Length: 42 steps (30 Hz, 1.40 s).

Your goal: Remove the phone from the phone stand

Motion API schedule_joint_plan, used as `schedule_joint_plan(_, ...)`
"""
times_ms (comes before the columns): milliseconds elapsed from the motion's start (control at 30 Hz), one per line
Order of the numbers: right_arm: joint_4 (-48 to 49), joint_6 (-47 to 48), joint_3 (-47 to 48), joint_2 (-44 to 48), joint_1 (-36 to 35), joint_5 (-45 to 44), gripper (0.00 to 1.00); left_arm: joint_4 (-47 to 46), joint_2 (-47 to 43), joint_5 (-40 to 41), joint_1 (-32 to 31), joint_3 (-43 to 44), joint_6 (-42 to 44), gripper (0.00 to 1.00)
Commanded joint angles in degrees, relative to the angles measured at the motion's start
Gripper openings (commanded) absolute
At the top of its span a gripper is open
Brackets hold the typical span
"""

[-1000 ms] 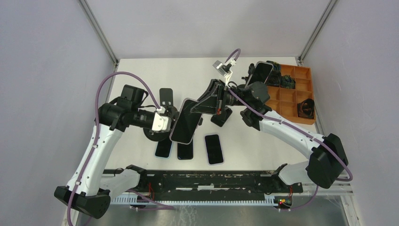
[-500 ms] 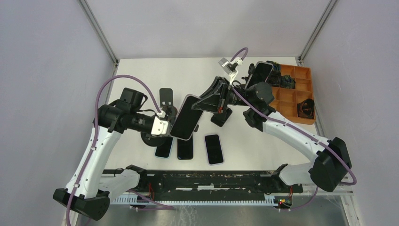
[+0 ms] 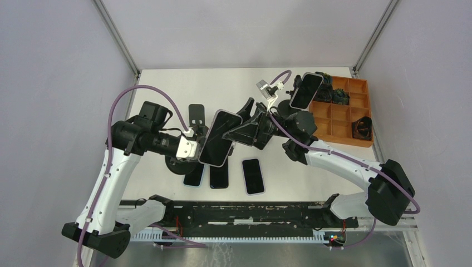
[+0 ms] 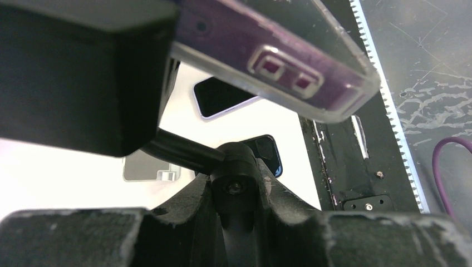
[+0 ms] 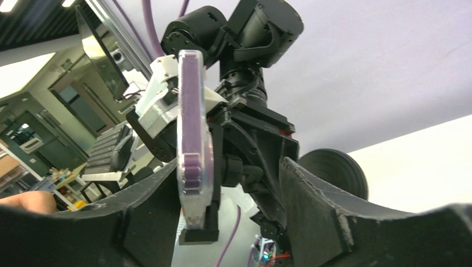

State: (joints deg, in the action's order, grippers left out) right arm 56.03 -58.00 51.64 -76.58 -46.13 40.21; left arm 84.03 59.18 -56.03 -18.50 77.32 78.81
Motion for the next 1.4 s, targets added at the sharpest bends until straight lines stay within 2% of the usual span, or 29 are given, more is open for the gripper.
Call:
schedule_joint_plan(0,7.94,-3.61,1.90,-0.90,-0.93,-1.96,0.54,-1.85,-0.55,-5.26,-0.21,3.16,-1.48,0.02)
schedule_joint_plan(100,7.65,-4.09,3.41,-0.95,-0.80,-2.13,0.29,-1.86,-0.64,-4.88,-0.18,2.96,-1.38,0.02)
schedule_joint_plan(167,5.18,-2.93,5.33,-0.54,-0.14,-2.68,0.16,-1.81,-0.85,-4.39,-0.21,2.58,-1.21,0.02)
schedule_joint_plan(333,-0.95,-0.37,9.88,1.58,5.52,-5.76,0.01,-0.16,-1.91,-2.06,-0.15,0.65,1.73,0.02)
schedule_joint_plan(467,0.24,-1.95,10.43,4.64,11.98,-8.64,0.00,-0.06,-3.56,1.50,-0.22,-1.87,3.07,0.02)
schedule_joint_plan(867,-3.99,-5.44,15.02,6.96,21.49,-2.14,0.00,-0.07,-4.08,3.83,-0.17,-3.03,4.69,0.02)
schedule_joint_plan(967,-12.94,-3.66,14.03,8.05,23.83,2.78,0.00,-0.09,-3.81,3.34,-0.22,-2.26,4.43,0.02)
schedule_joint_plan(1067,-33.51,8.47,11.96,9.88,24.21,6.59,0.00,-0.14,-3.48,2.42,-0.22,-1.36,4.13,0.02)
schedule_joint_plan(1233,-70.22,32.32,5.92,14.40,24.22,1.75,0.00,-0.72,-3.23,1.66,-0.20,-0.20,3.00,0.02)
schedule_joint_plan(1367,-81.85,38.02,-0.03,17.91,24.29,-3.57,0.00,-0.85,-2.96,1.09,-0.17,0.36,2.60,0.02)
